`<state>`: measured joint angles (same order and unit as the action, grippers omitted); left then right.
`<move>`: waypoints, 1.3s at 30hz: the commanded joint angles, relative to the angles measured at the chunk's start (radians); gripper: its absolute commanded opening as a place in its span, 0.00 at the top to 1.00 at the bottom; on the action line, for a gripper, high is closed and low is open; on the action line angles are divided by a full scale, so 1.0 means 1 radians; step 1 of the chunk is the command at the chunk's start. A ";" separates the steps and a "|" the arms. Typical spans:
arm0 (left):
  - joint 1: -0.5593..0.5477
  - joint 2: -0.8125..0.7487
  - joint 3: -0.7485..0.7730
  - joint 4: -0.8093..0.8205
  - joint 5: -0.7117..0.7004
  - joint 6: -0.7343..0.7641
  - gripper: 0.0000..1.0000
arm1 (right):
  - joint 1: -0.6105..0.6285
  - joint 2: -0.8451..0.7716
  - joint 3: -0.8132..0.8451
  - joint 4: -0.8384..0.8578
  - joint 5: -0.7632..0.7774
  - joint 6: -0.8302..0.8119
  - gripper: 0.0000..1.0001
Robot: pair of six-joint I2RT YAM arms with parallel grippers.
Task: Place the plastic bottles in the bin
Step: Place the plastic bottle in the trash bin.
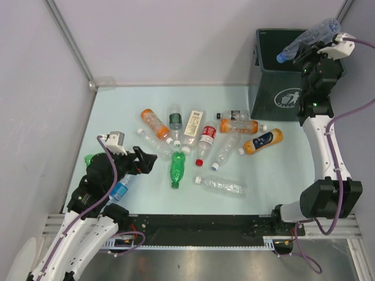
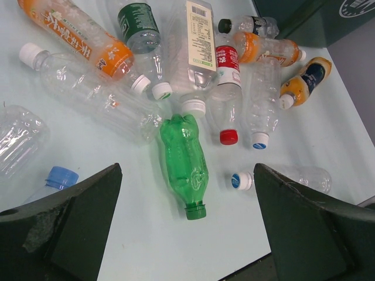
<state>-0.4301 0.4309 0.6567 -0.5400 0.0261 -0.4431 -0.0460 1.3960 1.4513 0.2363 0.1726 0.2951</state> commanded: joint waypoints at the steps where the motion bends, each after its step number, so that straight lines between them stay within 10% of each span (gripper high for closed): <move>1: -0.002 0.002 0.001 0.015 0.000 0.012 0.00 | -0.020 0.073 0.141 0.061 0.047 -0.002 1.00; 14: -0.002 0.009 0.001 0.014 0.005 0.012 0.00 | -0.023 0.256 0.343 -0.075 0.039 -0.080 0.72; 24: -0.002 0.003 0.003 0.011 -0.006 0.012 0.00 | -0.023 0.244 0.353 -0.091 0.038 -0.096 0.00; 39: -0.002 0.019 0.009 -0.034 -0.130 -0.023 0.00 | -0.023 -0.009 0.213 -0.451 -0.105 0.055 0.00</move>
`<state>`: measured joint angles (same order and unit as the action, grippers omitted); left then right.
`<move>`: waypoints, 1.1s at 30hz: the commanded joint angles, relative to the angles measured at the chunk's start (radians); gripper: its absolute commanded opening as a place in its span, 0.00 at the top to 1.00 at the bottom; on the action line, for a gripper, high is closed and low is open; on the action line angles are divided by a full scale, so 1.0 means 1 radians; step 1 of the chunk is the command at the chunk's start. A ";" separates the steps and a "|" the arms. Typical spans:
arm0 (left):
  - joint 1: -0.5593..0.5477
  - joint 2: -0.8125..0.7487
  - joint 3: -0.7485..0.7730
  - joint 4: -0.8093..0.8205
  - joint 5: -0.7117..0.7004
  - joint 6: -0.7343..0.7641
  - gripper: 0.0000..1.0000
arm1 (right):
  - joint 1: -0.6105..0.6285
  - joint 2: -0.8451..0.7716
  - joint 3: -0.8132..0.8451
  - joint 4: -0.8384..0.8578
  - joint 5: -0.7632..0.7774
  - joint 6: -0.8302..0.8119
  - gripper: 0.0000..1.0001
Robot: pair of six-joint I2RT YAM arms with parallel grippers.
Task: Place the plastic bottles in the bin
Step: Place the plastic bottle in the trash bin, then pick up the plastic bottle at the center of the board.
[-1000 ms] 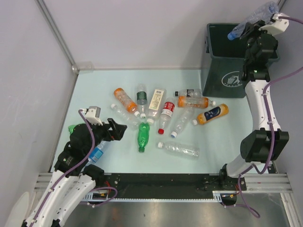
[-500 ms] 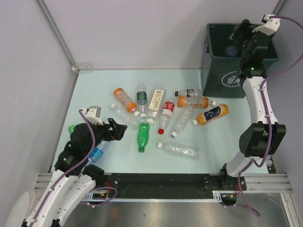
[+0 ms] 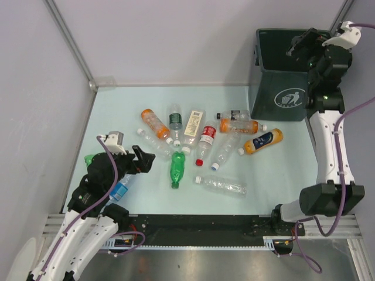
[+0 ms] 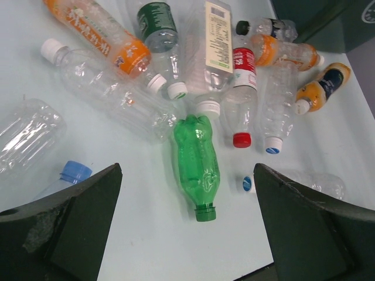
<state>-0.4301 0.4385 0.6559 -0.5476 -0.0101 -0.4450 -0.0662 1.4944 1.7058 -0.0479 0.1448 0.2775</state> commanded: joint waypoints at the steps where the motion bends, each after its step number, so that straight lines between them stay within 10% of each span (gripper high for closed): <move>1: -0.002 0.016 0.011 -0.038 -0.112 -0.041 0.00 | -0.003 -0.150 -0.063 -0.217 -0.089 0.083 0.00; 12: -0.004 0.140 0.037 -0.095 -0.217 -0.123 0.00 | 0.193 -0.382 -0.352 -0.426 -0.113 0.046 0.00; 19: -0.010 0.238 -0.002 0.043 0.056 -0.043 0.00 | 0.275 -0.505 -0.543 -0.449 -0.108 0.097 0.00; 33: -0.252 0.637 -0.033 0.247 -0.126 -0.169 0.03 | 0.359 -0.614 -0.749 -0.464 -0.106 0.147 0.00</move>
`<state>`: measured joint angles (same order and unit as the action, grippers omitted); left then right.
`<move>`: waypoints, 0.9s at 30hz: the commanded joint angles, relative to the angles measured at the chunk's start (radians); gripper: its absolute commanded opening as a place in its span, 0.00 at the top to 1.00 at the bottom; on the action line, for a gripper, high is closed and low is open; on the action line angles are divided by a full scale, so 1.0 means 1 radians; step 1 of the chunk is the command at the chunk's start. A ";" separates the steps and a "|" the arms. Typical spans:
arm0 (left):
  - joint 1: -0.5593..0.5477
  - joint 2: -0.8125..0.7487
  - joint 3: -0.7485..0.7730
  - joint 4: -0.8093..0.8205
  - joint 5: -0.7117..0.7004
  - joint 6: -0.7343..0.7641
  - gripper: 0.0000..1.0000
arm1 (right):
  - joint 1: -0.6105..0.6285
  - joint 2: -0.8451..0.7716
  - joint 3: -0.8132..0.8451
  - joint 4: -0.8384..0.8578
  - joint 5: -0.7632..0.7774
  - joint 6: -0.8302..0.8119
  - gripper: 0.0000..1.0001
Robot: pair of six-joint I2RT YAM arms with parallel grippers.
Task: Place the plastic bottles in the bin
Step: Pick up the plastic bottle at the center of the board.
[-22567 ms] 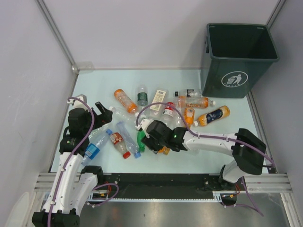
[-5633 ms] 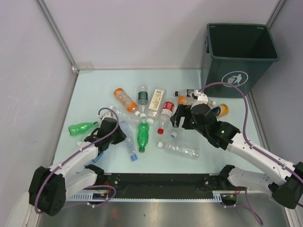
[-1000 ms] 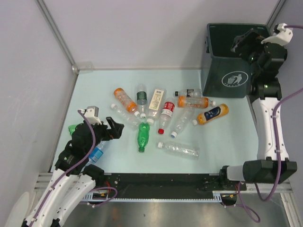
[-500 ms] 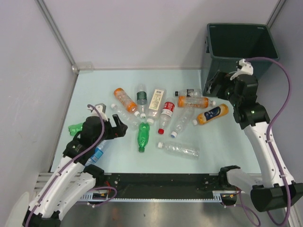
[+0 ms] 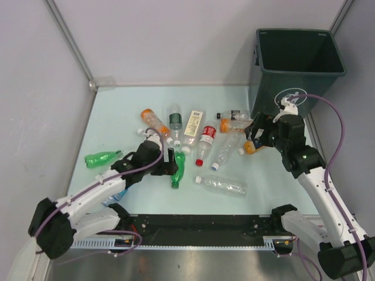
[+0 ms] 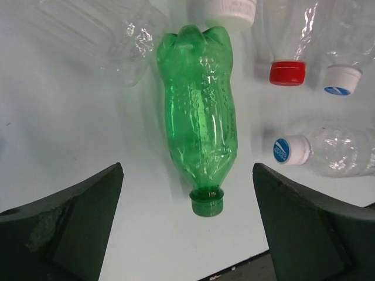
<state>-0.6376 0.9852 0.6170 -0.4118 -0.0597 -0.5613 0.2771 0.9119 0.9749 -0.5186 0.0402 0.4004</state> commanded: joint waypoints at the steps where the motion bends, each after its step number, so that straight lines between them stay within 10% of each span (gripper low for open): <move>1: -0.053 0.116 0.012 0.117 -0.083 -0.055 0.03 | 0.022 -0.033 -0.024 0.008 -0.008 0.025 0.01; 13: -0.103 0.348 0.044 0.228 -0.085 -0.068 0.13 | 0.065 -0.059 -0.070 0.040 -0.031 0.067 0.02; 27: -0.142 0.212 0.050 0.189 -0.074 -0.029 0.58 | 0.237 -0.047 -0.183 0.209 -0.230 0.143 0.00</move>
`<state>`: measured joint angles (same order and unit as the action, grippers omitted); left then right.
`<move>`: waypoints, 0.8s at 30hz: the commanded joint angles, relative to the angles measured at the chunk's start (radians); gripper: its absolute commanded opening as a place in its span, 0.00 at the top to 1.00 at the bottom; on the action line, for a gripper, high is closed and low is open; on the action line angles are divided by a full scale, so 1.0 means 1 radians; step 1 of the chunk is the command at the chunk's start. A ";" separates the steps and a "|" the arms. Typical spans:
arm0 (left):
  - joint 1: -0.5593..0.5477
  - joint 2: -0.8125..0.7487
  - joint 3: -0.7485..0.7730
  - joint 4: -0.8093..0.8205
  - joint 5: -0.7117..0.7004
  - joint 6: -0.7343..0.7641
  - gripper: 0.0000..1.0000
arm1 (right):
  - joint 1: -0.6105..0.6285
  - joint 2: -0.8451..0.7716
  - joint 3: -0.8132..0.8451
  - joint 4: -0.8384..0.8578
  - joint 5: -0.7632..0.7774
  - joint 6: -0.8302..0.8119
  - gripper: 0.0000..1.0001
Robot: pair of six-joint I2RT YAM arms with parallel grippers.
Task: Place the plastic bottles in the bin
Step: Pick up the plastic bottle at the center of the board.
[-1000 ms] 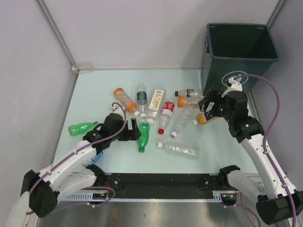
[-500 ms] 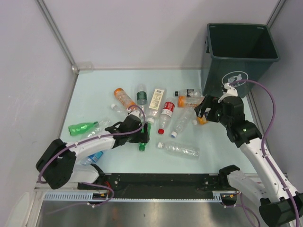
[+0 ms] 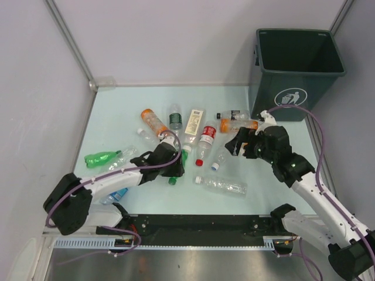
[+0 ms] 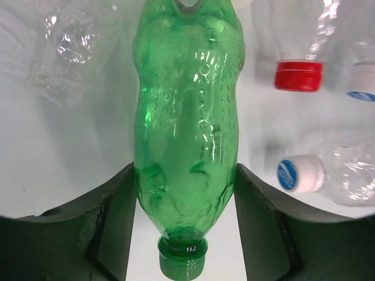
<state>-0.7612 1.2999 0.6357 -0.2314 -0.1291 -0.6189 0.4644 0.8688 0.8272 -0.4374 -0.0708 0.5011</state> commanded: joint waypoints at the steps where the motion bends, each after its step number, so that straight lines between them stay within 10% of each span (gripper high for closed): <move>1: -0.026 -0.146 0.027 0.007 -0.001 0.033 0.59 | 0.062 0.004 -0.048 0.150 -0.141 0.047 0.00; 24: -0.156 -0.425 0.033 0.073 0.295 0.258 0.59 | 0.336 0.265 -0.097 0.579 -0.290 0.185 0.00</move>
<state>-0.8837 0.9310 0.6353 -0.2577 0.0967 -0.4030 0.7746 1.1305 0.7227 0.0650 -0.3836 0.6735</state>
